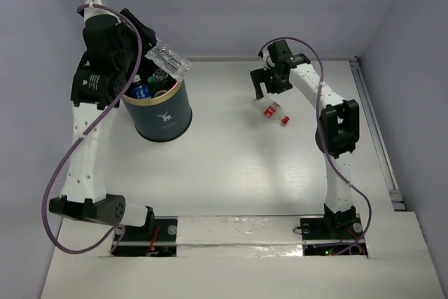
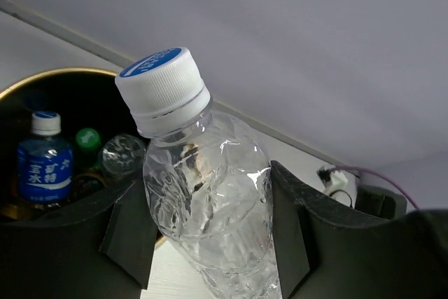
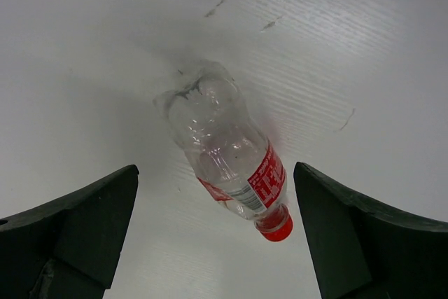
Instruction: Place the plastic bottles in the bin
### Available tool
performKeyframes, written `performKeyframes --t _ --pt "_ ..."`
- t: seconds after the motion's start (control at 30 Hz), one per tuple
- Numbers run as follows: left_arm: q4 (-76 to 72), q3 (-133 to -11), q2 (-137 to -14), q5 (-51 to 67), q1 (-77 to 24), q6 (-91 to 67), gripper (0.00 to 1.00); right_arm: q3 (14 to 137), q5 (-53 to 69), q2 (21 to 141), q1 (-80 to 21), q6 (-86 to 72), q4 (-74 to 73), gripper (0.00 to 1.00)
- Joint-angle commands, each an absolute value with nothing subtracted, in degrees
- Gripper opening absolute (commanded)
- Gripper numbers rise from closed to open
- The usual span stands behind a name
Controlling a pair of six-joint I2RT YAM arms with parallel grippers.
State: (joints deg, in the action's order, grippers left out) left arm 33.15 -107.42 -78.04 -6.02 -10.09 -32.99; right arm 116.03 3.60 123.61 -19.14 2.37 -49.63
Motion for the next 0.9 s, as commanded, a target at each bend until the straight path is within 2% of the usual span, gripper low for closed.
performKeyframes --t 0.0,0.13,0.27,0.37,0.4,0.47,0.67,0.87 --pt "33.5 -111.8 -81.5 -9.2 -8.1 -30.9 0.29 118.8 6.6 127.3 -18.9 3.2 -54.6 0.97" --pt "34.2 -118.5 -86.0 -14.8 -6.8 -29.4 0.29 119.1 5.8 129.8 -18.9 1.1 -54.8 0.96" --pt "33.7 -119.8 -88.6 -20.9 -6.2 -27.0 0.29 118.0 4.5 130.8 -18.9 -2.4 -54.1 0.95" --pt "30.2 -114.7 -87.3 -25.7 -6.2 -24.1 0.29 115.7 7.3 130.3 -18.9 -3.5 -52.5 0.85" --pt "27.7 -113.0 -86.2 -27.0 -6.2 -23.3 0.30 114.8 9.8 129.7 -18.9 -3.9 -51.3 0.74" --pt "25.7 -107.9 -85.4 -30.0 -6.2 -20.2 0.30 111.5 12.3 126.8 -18.9 -5.1 -47.4 0.64" --pt "18.2 -98.3 -82.8 -36.6 -6.2 -14.0 0.32 104.1 20.2 112.4 -18.9 -11.8 -36.1 0.59" --pt "10.6 -92.5 -80.4 -47.7 -8.7 -2.0 0.34 102.4 25.8 101.8 -21.5 -20.2 -26.5 0.59"
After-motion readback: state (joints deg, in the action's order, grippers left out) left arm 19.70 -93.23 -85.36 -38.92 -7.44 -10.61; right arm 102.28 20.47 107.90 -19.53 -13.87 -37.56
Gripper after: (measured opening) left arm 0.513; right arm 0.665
